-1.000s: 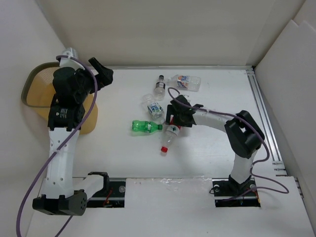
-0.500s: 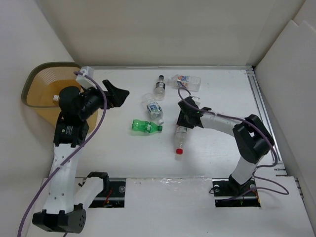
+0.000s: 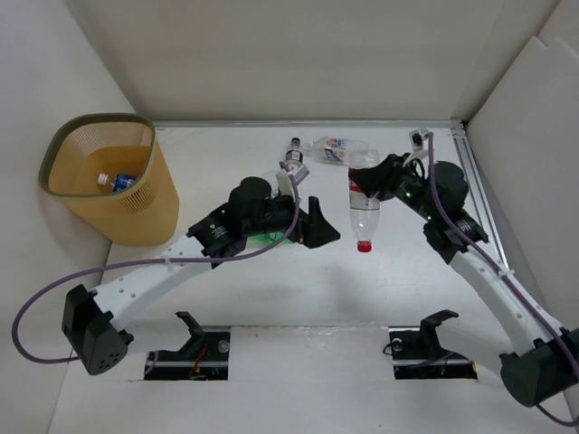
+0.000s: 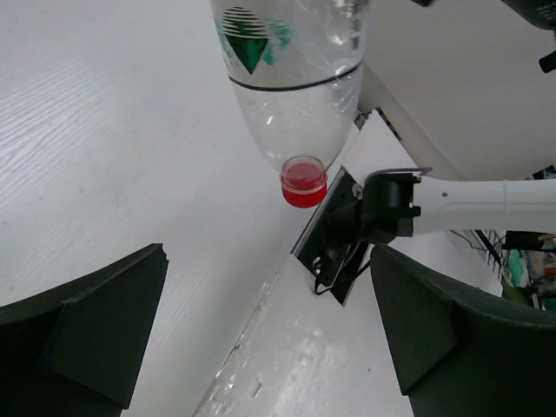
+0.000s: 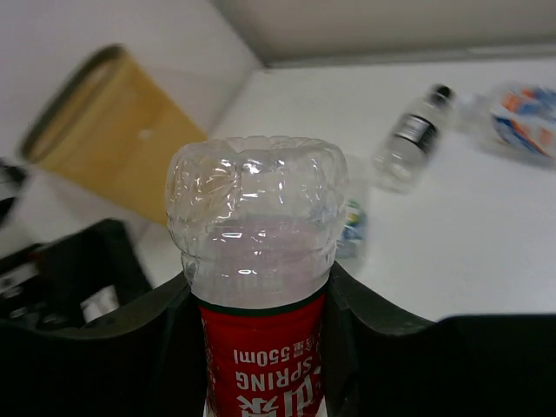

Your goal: Put the plastic bottles in the bin

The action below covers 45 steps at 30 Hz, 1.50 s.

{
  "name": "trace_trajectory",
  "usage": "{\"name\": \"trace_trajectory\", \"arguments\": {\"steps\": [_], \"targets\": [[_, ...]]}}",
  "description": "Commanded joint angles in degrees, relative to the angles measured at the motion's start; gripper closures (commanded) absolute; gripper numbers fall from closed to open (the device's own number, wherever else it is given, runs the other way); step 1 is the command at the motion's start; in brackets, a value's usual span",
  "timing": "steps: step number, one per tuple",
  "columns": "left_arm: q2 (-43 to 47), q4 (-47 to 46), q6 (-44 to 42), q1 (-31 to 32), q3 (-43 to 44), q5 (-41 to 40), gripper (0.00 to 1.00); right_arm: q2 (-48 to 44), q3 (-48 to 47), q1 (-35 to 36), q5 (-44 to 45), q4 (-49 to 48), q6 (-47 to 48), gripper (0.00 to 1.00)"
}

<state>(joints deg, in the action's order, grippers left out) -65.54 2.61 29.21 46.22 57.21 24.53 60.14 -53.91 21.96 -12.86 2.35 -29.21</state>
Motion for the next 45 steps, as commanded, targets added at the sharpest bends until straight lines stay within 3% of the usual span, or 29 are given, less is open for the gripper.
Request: {"name": "trace_trajectory", "arguments": {"steps": [1,3,6,11,16,17,20,22,23,24,25,26,27,29,30,31,34,39,43,45], "targets": [[-1.43,-11.2,1.02,3.78,4.83,-2.82,0.0,-3.97,3.62,-2.87,-21.11,-17.51,-1.35,1.0],[-4.15,-11.84,0.5,6.34,6.41,-2.83,0.0,-5.03,6.7,-5.16,-29.04,-29.69,-10.05,1.0],[-8.02,-13.24,0.5,6.96,9.58,-3.97,0.0,-5.03,7.33,-5.17,-33.36,-38.26,-17.6,1.0],[-8.55,-23.77,1.73,7.48,7.57,-0.98,0.0,-5.03,9.34,-3.94,-33.9,-47.15,-24.03,1.0],[-12.5,-26.25,2.86,7.48,9.49,2.26,0.02,-3.19,10.05,-3.41,-34.42,-60.34,-34.92,1.0],[-12.51,-26.78,2.87,7.48,9.5,2.97,0.07,-2.58,10.05,-3.41,-34.42,-62.88,-35.82,1.0],[-13.12,-30.99,3.57,7.48,8.45,4.2,0.62,-0.82,10.05,-2.71,-33.02,-65.61,-37.14,0.94],[-12.6,-34.32,5.06,7.48,7.83,5.6,0.87,-0.11,10.05,-2.71,-32.32,-67.03,-37.85,0.89],[-12.6,-35.04,5.07,7.48,7.31,6.4,0.93,0.76,10.57,-2.71,-31.79,-67.56,-38.54,0.89],[-12.6,-35.04,5.59,6.79,7.3,6.93,0.96,1.81,10.58,-2.71,-31.79,-68.43,-38.55,0.83],[-12.6,-35.04,5.59,6.78,7.3,6.93,1.0,1.82,10.58,-2.71,-31.79,-69.05,-38.55,0.41],[-11.99,-33.3,5.59,5.74,8.78,6.32,1.0,2.43,10.58,-4.19,-32.39,-69.84,-39.25,0.22],[-11.46,-30.68,5.59,3.81,9.75,4.49,1.0,2.44,10.58,-5.25,-32.4,-66.37,-38.12,0.0],[-10.23,-20.0,4.98,1.17,14.04,-3.56,1.0,-0.1,9.88,-7.7,-33.19,-57.42,-33.92,0.0],[-8.74,-16.36,3.67,-1.89,15.72,-6.14,1.0,-1.59,8.66,-9.81,-32.58,-51.8,-26.85,0.0],[-8.21,-12.67,2.88,-3.83,17.74,-8.34,1.0,-4.56,7.78,-10.44,-31.71,-39.48,-22.51,0.0],[-6.8,1.13,1.37,-12.95,27.23,-17.74,1.0,-7.31,5.14,-10.97,-27.22,-22.18,-10.71,0.0],[-6.88,18.9,3.39,-27.3,42.08,-37.58,1.0,-6.53,6.27,-12.28,-29.06,-20.98,-8.49,0.0],[-9.25,28.3,2.53,-37.76,53.93,-48.58,1.0,-5.21,7.41,-12.29,-30.64,-20.98,-7.26,0.0],[-11.45,31.21,2.52,-45.14,57.29,-50.28,1.0,-4.07,7.42,-12.29,-31.43,-19.58,-5.95,0.0]]}}
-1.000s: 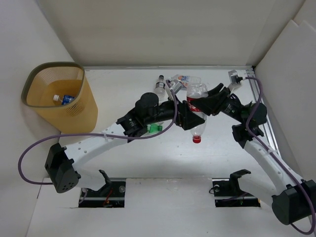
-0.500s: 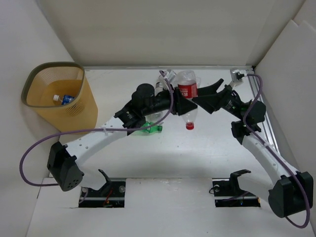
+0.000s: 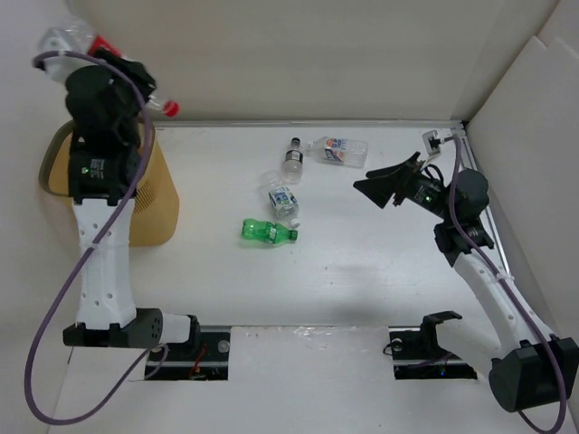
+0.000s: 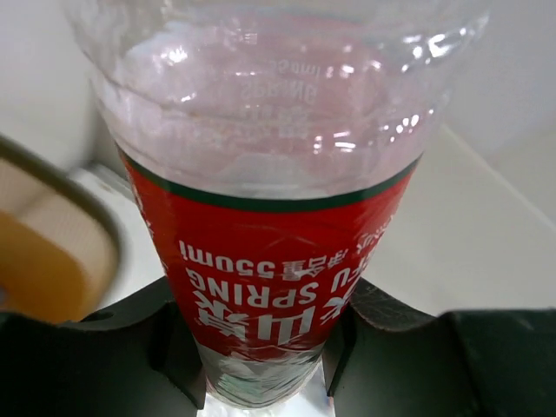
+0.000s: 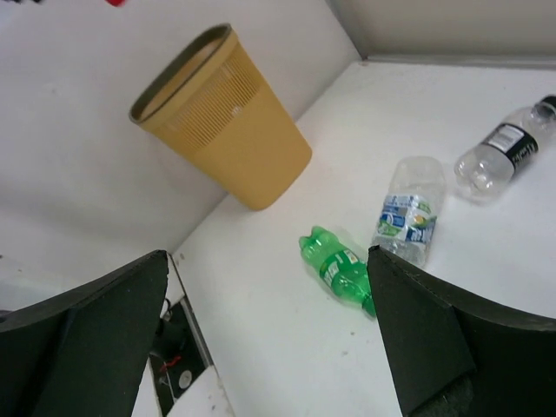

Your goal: Put the plastic bottles in the bin

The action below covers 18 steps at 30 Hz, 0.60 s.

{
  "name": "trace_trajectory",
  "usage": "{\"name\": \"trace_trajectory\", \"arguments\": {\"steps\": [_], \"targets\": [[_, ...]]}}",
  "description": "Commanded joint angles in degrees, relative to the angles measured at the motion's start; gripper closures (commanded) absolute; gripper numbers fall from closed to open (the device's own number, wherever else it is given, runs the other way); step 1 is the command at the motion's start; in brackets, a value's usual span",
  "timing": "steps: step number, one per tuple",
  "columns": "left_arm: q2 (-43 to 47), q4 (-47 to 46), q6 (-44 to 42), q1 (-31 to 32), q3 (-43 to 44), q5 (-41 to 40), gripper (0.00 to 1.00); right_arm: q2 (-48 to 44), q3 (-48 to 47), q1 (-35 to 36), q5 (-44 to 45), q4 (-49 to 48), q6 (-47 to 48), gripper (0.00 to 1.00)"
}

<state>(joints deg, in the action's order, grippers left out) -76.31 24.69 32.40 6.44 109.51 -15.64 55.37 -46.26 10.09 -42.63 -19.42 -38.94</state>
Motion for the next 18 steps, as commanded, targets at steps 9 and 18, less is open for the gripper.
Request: {"name": "trace_trajectory", "arguments": {"steps": [9,18], "targets": [[-6.74,16.97,1.96,-34.83,3.61,1.24,1.0,2.98,-1.46,-0.95,-3.69,7.46,9.83,0.0],[-6.04,18.02,4.33,-34.83,-1.23,-3.16,0.0,11.05,-10.41,5.89,15.09,28.44,21.35,0.0]]}}
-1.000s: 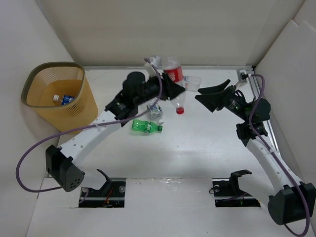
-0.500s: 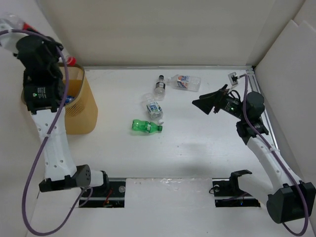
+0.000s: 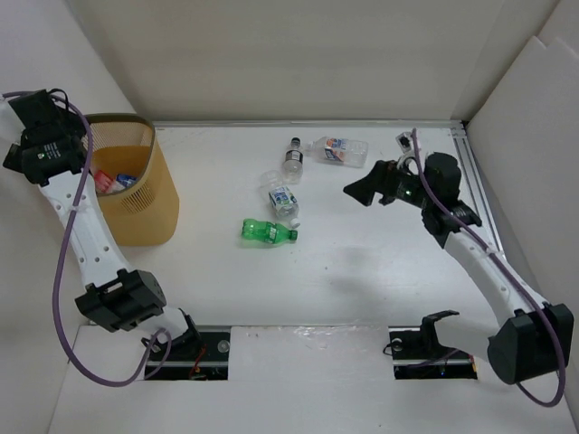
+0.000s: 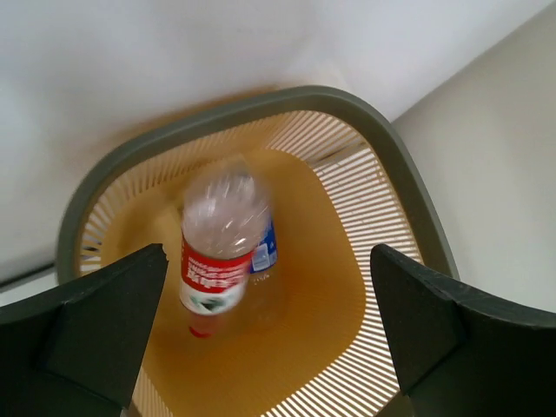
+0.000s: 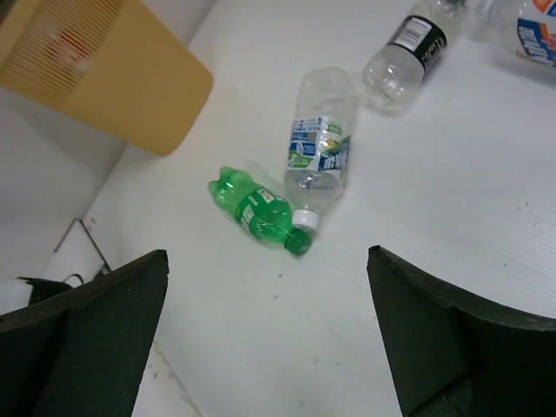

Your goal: Put the plastic bottles in the bin

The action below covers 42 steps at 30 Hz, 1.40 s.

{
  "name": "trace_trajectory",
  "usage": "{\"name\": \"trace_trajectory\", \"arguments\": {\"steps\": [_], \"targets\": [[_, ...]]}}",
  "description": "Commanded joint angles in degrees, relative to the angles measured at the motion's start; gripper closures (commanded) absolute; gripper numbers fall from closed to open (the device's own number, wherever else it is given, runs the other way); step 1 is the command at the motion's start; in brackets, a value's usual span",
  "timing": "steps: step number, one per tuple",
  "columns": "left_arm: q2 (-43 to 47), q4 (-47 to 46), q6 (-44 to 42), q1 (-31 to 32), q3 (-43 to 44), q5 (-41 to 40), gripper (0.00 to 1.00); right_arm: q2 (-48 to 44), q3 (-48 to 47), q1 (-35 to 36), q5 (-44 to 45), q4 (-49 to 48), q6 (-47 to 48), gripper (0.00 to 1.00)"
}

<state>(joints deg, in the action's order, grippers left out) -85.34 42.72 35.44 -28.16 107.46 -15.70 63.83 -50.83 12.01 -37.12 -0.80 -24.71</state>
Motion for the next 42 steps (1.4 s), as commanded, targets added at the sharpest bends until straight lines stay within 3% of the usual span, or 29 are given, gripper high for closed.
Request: {"name": "trace_trajectory", "arguments": {"steps": [1,5,10,14,15,19,22,27,34,37,40,41,42], "targets": [[2.99,0.0,1.3,-0.23,0.04,-4.24,0.0,4.0,-7.51,5.64,13.01,12.63,8.18,0.0],[7.54,-2.28,0.78,-0.23,-1.98,-2.85,0.0,11.04,-15.25,15.13,30.13,21.18,11.96,0.0],[11.86,-5.37,-4.85,9.07,-3.84,3.04,0.0,22.35,-24.3,21.64,32.46,23.9,16.71,0.0],[14.32,-6.42,-10.12,14.45,-6.99,14.61,0.0,31.76,-31.78,24.81,34.31,24.53,17.33,0.0],[15.19,-8.25,-10.74,14.45,-10.48,22.13,0.0,33.53,-33.09,25.34,35.01,24.53,17.33,0.0],[23.79,-14.22,-13.64,20.68,-18.66,34.83,0.0,42.23,-39.51,27.27,35.81,25.41,16.71,0.0],[27.06,-15.65,-13.12,21.22,-23.42,46.07,0.0,47.86,-42.86,28.07,35.28,25.41,16.71,0.0],[33.74,-16.88,-13.12,21.22,-28.79,49.01,0.0,55.07,-47.16,28.07,34.75,25.41,16.18,0.0],[35.5,-16.26,-13.64,22.1,-32.04,48.93,0.0,62.37,-49.71,28.07,36.07,25.41,15.57,0.01],[36.03,-16.26,-13.64,22.1,-33.27,48.93,0.0,64.05,-50.25,28.07,35.55,25.41,15.57,0.12],[36.03,-16.26,-13.64,22.1,-34.42,48.4,0.0,64.66,-50.25,28.07,35.02,24.79,14.95,0.42],[36.03,-16.26,-13.64,22.1,-34.42,48.4,0.0,64.66,-50.25,28.07,34.14,24.27,14.95,0.57],[36.03,-16.26,-13.64,22.1,-34.94,48.4,0.0,63.27,-50.25,28.07,34.14,24.26,14.43,0.85]]}}
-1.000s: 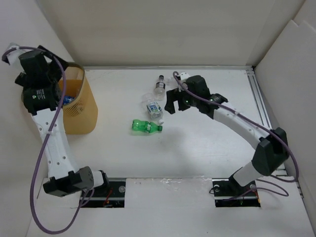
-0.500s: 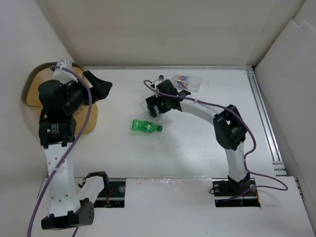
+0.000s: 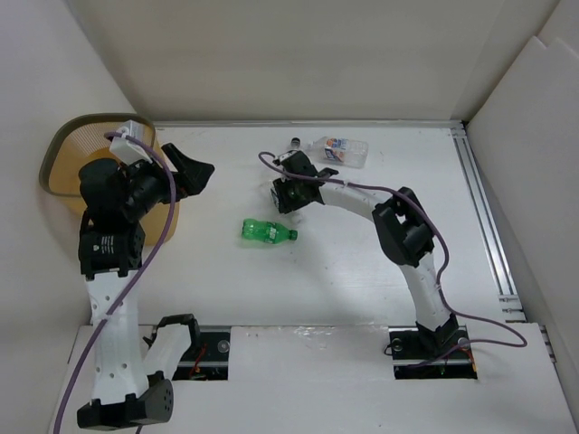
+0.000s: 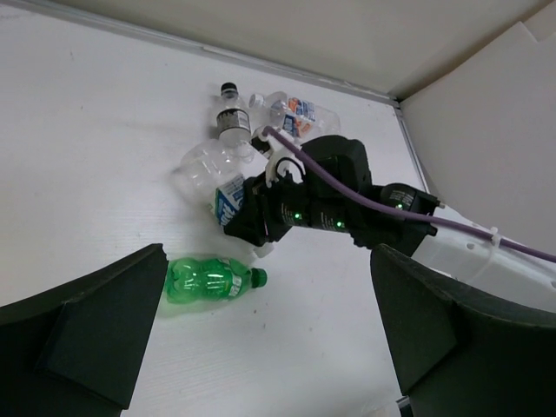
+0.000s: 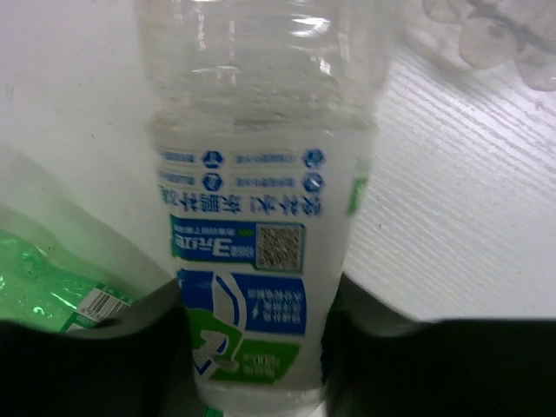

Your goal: Put the plastic bottles in the bin

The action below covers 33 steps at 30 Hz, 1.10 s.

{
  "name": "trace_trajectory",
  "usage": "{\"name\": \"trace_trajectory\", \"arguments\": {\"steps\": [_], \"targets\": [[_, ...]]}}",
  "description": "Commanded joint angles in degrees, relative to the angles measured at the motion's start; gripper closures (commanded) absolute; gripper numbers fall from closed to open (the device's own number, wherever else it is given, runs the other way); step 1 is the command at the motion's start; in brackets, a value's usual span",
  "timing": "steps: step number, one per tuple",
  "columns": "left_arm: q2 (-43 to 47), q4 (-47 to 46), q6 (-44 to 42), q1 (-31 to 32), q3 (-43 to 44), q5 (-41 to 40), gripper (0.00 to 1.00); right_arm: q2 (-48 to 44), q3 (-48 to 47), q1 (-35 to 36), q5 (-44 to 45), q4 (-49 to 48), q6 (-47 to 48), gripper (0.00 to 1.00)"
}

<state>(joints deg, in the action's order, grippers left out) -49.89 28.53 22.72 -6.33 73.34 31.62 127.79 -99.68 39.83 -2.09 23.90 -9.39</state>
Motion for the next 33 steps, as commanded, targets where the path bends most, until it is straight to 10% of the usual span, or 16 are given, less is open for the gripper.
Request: {"name": "trace_trajectory", "arguments": {"steps": [1,18,33], "targets": [[0.58,-2.08,-0.92,0.26,-0.83,1.08,0.0,-1.57,-1.4,0.24,-0.9,-0.43,-0.9,0.86],[-8.55,-25.18,11.9,0.26,-1.53,18.56,0.0,-32.59,6.07,-3.62,-26.11,-10.79,-8.09,1.0],[-11.63,-42.26,21.85,0.26,-1.89,25.6,0.0,-33.22,-1.65,3.48,-28.85,-13.18,-13.11,1.0]]}}
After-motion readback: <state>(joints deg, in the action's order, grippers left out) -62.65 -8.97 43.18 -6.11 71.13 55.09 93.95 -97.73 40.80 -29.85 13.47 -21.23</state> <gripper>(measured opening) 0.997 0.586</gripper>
